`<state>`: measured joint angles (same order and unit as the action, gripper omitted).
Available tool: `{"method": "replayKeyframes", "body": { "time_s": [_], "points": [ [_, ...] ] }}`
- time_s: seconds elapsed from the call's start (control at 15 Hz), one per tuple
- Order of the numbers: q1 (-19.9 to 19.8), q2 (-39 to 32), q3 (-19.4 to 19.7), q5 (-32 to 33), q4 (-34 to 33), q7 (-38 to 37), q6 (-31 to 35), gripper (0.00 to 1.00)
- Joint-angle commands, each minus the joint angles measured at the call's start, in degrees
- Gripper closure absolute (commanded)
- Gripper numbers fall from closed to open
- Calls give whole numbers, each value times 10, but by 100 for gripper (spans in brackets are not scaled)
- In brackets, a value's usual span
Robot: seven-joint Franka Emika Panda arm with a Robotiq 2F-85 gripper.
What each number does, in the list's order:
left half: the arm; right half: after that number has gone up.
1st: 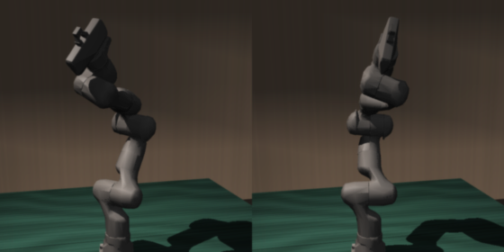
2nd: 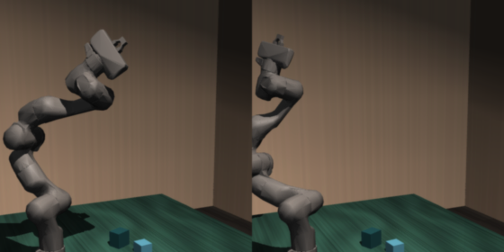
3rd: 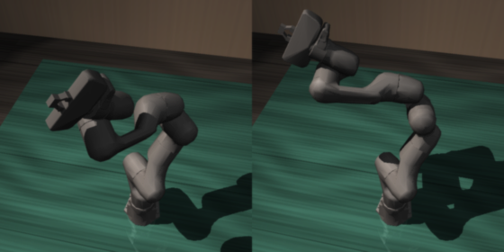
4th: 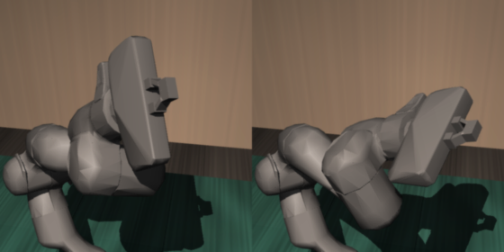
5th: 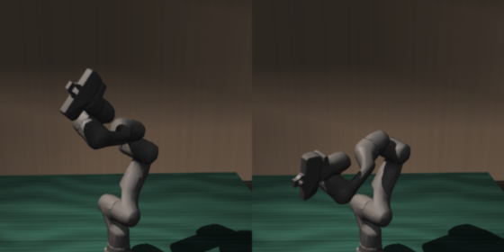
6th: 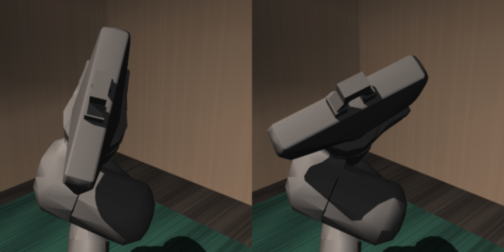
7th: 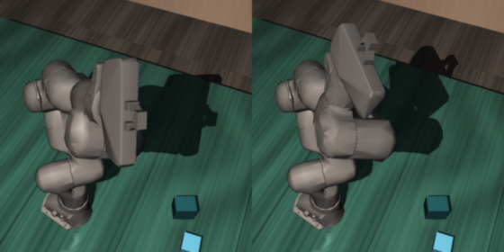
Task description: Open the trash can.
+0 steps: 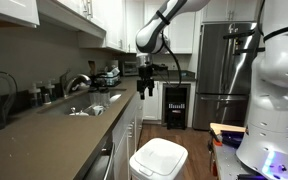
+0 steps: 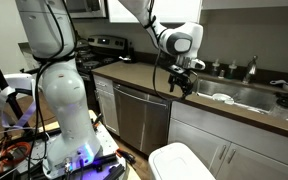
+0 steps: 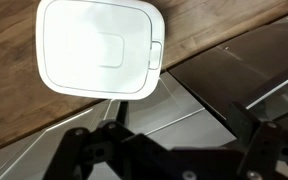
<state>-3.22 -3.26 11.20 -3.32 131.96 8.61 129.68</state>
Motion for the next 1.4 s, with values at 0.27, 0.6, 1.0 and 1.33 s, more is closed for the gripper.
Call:
{"method": "replayKeyframes", "body": {
  "time_s": [0.27, 0.6, 1.0, 1.33],
  "points": [
    [-38, -138, -52, -96, 22, 41, 146, 0],
    [-92, -236, -107, -152, 5, 104, 198, 0],
    [-143, -348, -144, -143, -42, 88, 283, 0],
    [-151, -363, -149, -115, -46, 64, 287, 0]
  ]
}}
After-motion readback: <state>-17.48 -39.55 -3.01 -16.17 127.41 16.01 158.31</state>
